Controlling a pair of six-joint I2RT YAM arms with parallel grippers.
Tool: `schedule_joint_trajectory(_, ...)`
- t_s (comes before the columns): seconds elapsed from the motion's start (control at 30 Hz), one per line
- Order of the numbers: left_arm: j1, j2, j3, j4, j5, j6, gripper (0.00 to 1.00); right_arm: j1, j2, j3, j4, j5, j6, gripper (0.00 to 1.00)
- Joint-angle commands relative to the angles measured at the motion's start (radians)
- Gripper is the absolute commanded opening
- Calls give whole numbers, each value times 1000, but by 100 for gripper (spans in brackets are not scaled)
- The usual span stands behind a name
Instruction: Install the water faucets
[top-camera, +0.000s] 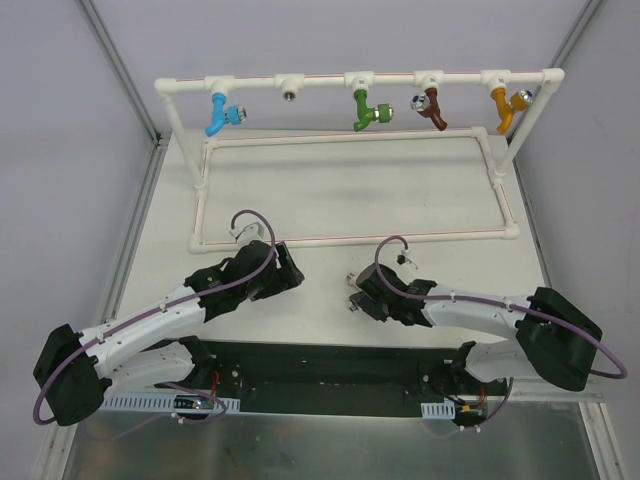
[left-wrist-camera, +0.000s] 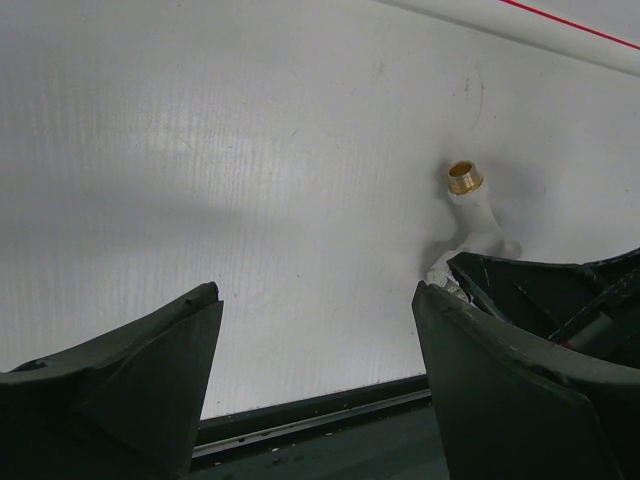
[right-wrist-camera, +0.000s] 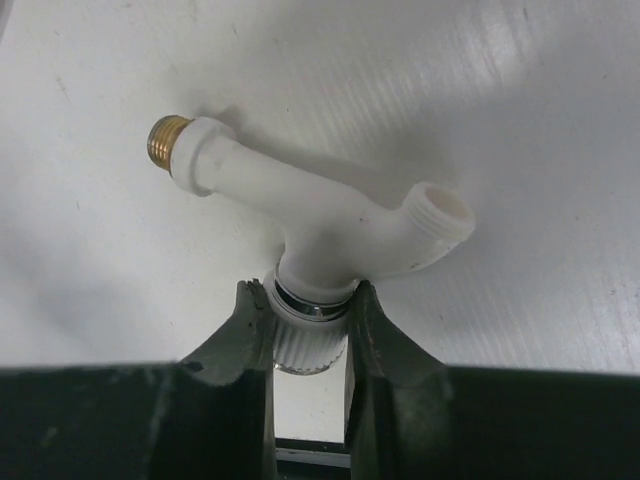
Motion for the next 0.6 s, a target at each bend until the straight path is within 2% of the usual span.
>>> schedule_joint_trajectory(0.0, -5, 5, 32, -4, 9, -36, 80, 30, -43, -16, 4, 50, -31, 0)
schedule_joint_trajectory(0.23, -6, -11, 80, 44, 64, -191, 80, 171, -175, 76, 65, 167, -273, 0)
schedule_joint_trajectory(0.47, -6, -76, 55, 118, 95, -288, 80, 191, -230, 63, 209, 58, -308, 0)
schedule_joint_trajectory(0.57, -8, -82, 40, 138, 111, -305, 78, 192, -236, 63, 218, 38, -310, 0)
